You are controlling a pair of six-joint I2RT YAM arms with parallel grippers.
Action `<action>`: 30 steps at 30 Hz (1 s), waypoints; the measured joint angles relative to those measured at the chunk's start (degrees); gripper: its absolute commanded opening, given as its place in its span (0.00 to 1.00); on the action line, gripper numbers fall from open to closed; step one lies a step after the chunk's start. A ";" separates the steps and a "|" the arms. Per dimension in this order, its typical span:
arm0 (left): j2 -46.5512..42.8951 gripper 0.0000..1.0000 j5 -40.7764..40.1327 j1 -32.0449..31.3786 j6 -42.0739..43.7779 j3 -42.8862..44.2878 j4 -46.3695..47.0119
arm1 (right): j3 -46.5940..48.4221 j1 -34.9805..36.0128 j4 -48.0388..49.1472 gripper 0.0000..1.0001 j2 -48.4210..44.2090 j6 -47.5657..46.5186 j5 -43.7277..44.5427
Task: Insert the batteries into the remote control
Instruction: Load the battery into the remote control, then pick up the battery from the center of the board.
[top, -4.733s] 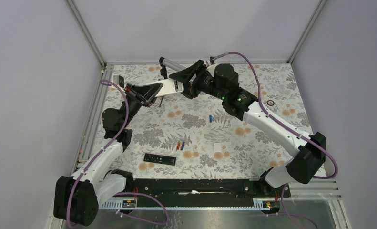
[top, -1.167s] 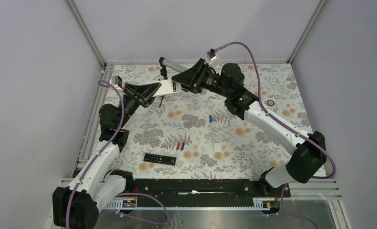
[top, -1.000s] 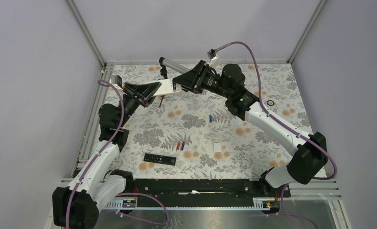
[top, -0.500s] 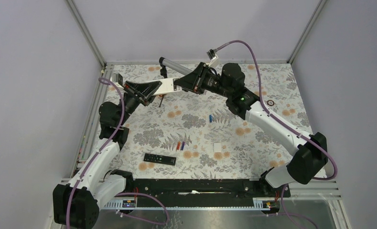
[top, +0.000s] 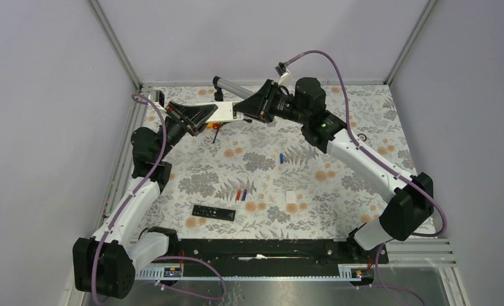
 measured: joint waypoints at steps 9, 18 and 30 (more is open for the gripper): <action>0.26 0.00 2.91 0.68 1.31 0.70 -0.35 | -2.19 -0.70 -0.59 0.78 -0.92 -0.28 -1.20; 0.00 0.00 5.01 2.75 4.15 1.05 -2.75 | -12.83 -5.55 2.84 0.93 -11.74 -2.10 -5.11; -3.45 0.00 3.85 4.72 19.39 5.66 -23.19 | -10.54 -9.57 -22.36 0.53 -18.58 -25.35 16.06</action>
